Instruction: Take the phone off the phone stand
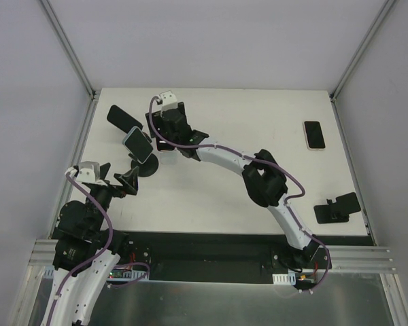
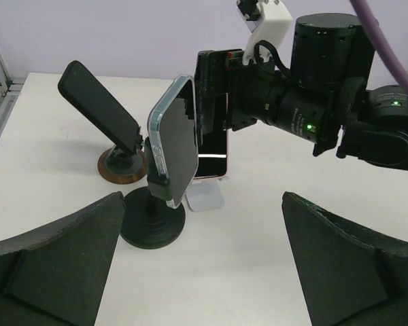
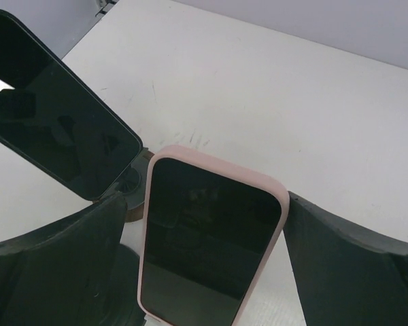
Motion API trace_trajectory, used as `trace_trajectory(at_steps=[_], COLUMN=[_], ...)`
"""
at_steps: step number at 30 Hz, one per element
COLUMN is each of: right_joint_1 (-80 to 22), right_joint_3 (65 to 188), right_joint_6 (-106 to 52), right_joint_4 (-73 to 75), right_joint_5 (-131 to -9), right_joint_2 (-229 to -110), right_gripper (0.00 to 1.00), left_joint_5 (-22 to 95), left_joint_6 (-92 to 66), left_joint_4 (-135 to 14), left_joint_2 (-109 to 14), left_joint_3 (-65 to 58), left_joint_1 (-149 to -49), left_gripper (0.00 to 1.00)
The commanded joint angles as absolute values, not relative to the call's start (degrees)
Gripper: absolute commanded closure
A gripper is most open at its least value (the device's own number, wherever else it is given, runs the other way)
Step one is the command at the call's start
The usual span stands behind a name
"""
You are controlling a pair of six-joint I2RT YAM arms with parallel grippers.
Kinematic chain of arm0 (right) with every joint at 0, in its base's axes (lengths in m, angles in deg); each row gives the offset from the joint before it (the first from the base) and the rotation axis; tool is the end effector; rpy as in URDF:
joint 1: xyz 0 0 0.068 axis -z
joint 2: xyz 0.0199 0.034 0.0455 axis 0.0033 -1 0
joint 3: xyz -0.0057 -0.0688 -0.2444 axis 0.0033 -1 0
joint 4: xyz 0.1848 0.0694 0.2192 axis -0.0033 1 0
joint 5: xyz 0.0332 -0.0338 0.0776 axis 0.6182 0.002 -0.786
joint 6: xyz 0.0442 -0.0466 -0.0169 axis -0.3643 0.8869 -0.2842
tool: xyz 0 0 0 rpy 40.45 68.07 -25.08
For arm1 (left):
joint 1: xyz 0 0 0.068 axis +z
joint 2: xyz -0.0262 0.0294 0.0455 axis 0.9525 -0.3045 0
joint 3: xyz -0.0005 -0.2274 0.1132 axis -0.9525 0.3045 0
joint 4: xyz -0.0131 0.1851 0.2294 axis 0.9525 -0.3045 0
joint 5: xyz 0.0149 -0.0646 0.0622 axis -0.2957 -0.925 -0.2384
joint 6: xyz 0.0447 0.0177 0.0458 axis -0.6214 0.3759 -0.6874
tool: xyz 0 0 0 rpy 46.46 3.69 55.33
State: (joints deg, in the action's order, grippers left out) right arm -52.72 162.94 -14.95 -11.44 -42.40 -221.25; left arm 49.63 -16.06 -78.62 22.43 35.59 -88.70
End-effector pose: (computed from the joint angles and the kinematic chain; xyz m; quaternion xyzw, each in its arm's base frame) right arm 0.3711 0.4607 0.2325 -0.2636 0.7081 0.1368 0.6407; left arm 0.1165 -0.0298 0.3459 0.0134 0.6293 -0.1404 0.7642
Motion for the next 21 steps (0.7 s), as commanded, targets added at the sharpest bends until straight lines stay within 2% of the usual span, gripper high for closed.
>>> trace_trajectory(at_steps=[1, 12, 14, 16, 19, 21], right_joint_1=[-54.0, -54.7, -54.7, -54.8, -54.7, -54.8], right_joint_3=[167.5, 171.1, 170.5, 169.9, 168.2, 165.5], right_joint_6=[-12.8, -12.2, -12.1, -11.9, -11.5, -11.2], right_joint_4=[-14.4, -10.8, -10.8, -10.8, -11.8, -13.4], right_joint_5=[-34.6, -29.1, -28.5, -28.3, -28.4, -29.3], right_joint_2=[-223.1, -226.7, -226.3, -226.0, -224.5, -222.5], right_gripper=[0.04, 0.04, 0.01, 0.05, 0.17, 0.30], left_joint_5=[50.0, 49.9, 49.9, 49.9, 49.9, 49.8], left_joint_6=[-16.8, -16.9, -16.9, -17.0, -16.9, -17.0], left_joint_4=[-77.4, -77.4, -77.4, -77.3, -77.4, -77.4], left_joint_2=[21.9, 21.9, 21.9, 21.9, 21.9, 21.8], left_joint_3=[34.2, 34.2, 34.3, 34.3, 34.3, 34.3], left_joint_1=[-89.4, -89.6, -89.6, -89.6, -89.6, -89.6], left_gripper=[0.01, 0.01, 0.01, 0.01, 0.01, 0.01])
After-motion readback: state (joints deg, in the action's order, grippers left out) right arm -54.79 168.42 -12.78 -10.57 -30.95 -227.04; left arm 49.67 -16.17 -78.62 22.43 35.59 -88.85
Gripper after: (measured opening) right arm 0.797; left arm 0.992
